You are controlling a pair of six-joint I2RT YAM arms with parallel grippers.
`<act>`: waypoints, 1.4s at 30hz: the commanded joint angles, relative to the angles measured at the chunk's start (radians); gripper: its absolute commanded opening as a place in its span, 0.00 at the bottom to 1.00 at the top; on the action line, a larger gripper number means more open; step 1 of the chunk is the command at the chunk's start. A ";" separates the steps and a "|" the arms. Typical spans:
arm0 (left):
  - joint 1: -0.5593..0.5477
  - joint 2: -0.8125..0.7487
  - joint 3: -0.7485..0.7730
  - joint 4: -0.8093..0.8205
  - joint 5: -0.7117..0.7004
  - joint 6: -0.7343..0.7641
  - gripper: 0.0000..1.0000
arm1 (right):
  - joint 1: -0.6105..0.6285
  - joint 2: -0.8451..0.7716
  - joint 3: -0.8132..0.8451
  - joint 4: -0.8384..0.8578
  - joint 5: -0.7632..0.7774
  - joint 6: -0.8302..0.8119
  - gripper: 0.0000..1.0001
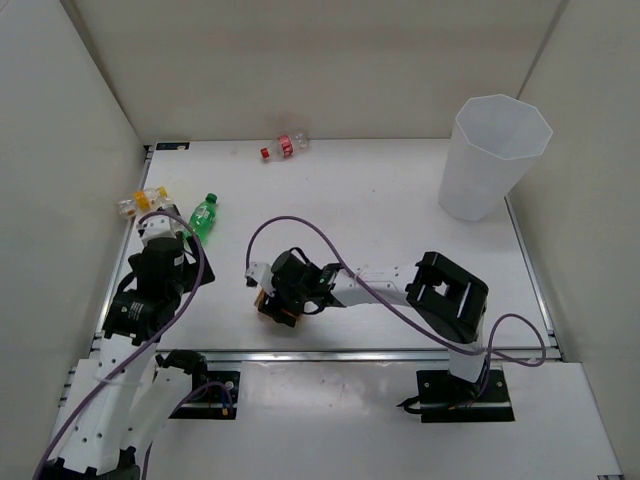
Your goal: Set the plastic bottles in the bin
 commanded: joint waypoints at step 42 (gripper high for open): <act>0.145 2.099 1.719 1.083 0.776 0.272 0.98 | -1.292 -0.063 0.829 -0.527 0.011 0.137 0.57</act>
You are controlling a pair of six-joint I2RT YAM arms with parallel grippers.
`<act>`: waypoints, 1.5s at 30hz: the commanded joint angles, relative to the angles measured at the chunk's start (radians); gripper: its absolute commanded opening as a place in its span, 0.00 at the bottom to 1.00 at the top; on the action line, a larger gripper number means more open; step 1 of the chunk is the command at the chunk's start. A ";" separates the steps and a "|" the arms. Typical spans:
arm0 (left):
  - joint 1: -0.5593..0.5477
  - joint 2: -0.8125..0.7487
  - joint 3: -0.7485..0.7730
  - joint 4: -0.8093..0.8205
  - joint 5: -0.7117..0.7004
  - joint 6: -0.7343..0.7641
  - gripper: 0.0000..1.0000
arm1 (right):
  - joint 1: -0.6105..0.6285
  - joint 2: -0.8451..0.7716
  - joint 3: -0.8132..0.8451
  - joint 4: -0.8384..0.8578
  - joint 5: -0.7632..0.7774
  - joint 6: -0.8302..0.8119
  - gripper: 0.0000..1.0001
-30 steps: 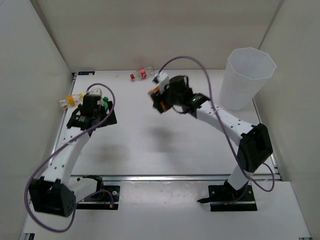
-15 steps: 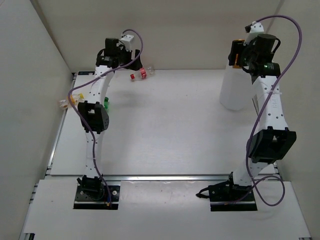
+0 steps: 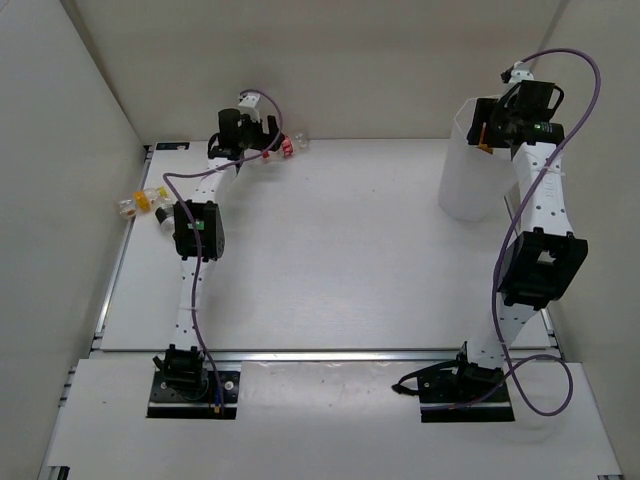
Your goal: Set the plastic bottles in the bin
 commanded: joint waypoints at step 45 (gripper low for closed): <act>-0.198 -0.169 0.144 -0.185 -0.069 -0.164 0.48 | 0.169 -0.350 -0.199 0.016 0.099 -0.040 0.99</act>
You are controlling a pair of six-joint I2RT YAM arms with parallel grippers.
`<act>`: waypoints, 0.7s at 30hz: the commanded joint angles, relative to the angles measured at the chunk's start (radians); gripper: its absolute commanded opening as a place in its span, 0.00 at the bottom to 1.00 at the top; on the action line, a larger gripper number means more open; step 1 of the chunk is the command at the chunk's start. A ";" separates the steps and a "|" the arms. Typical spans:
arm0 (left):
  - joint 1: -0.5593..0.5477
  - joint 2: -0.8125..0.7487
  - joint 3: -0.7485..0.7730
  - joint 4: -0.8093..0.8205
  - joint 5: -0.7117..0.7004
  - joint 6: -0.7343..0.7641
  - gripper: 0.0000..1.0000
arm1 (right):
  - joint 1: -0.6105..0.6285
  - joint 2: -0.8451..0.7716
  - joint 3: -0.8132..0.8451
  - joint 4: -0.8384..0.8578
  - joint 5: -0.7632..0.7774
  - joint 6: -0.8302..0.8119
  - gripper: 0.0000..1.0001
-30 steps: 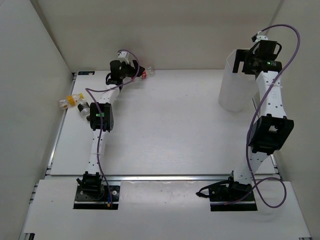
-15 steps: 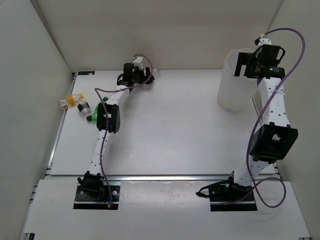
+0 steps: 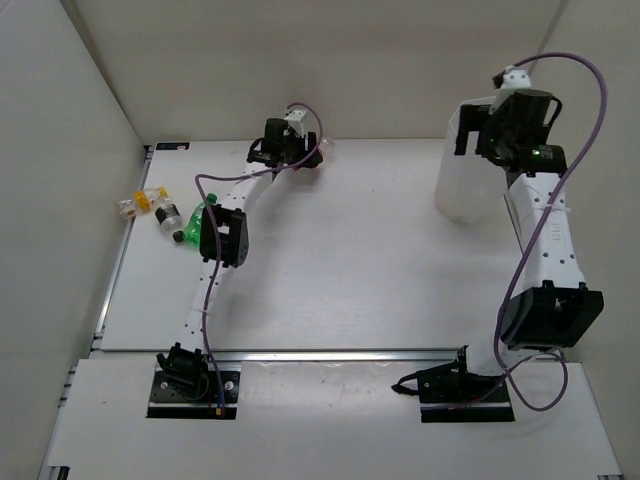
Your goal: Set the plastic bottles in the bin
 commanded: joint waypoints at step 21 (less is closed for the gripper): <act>-0.078 -1.670 -1.745 0.566 0.245 -0.566 0.46 | 0.488 -0.448 -0.738 0.946 -0.682 0.674 0.99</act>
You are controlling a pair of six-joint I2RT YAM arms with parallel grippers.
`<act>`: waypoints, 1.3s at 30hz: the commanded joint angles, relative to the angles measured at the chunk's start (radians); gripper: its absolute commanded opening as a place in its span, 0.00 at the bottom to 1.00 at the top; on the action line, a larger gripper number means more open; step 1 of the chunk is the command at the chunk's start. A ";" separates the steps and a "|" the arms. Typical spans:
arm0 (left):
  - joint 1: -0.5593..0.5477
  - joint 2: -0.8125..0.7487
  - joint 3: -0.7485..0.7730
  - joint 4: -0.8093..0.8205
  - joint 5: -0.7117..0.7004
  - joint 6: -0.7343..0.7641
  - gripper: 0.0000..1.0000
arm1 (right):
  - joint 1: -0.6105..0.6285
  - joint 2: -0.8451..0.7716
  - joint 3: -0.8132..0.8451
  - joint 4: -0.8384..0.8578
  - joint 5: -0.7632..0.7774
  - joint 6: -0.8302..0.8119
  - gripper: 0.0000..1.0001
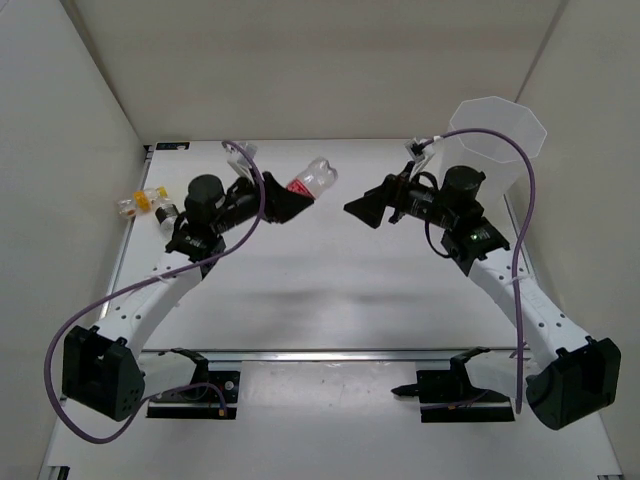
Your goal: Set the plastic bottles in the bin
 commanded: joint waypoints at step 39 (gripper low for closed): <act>-0.192 -0.193 -0.323 0.201 -0.066 -0.195 0.51 | 0.289 0.072 -0.131 0.397 0.272 0.231 0.35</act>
